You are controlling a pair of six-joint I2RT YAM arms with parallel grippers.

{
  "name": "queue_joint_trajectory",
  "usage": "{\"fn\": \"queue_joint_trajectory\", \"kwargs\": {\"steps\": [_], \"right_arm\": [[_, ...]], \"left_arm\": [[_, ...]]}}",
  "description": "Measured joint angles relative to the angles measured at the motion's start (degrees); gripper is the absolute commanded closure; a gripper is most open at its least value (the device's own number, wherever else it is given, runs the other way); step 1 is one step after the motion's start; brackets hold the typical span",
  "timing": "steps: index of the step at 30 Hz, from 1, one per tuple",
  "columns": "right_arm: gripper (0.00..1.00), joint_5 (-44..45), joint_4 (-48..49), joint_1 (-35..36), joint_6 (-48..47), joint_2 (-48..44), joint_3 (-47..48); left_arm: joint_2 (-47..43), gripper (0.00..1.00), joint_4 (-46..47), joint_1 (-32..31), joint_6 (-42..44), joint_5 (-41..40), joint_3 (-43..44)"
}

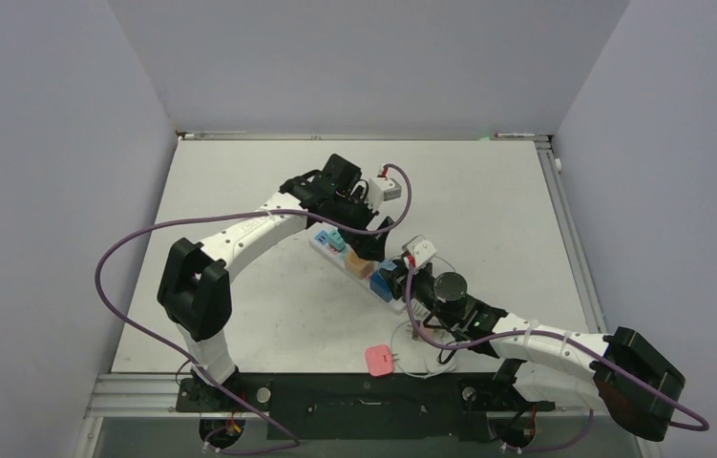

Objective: Insert the plug
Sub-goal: Insert the plug into the socket.

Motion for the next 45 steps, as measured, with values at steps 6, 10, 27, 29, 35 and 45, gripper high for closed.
{"fn": "queue_joint_trajectory", "kwargs": {"steps": [6, 10, 27, 29, 35, 45], "right_arm": [[0.95, 0.35, -0.02, 0.26, -0.15, 0.20, 0.00], [0.95, 0.63, 0.44, 0.48, -0.28, 0.66, 0.00], [0.95, 4.37, 2.21, 2.32, 0.59, 1.01, -0.92], [0.95, 5.07, 2.80, 2.67, 1.01, 1.01, -1.36], [0.95, 7.10, 4.83, 3.52, 2.54, 1.01, -2.49], [0.95, 8.31, 6.43, 4.02, 3.13, 2.97, -2.45]], "left_arm": [[0.00, 0.10, -0.02, -0.44, 0.76, -0.87, -1.40], [0.00, 0.10, 0.15, -0.92, 1.18, -1.25, -1.40], [-1.20, 0.12, 2.69, -2.43, 2.56, -2.62, -3.30], [-1.46, 0.13, 3.02, -2.84, 2.86, -3.15, -3.65], [-2.01, 0.19, 3.52, -3.98, 3.98, -4.26, -3.96], [-3.39, 0.37, 4.90, -4.57, 4.13, -4.68, -5.88]]}}
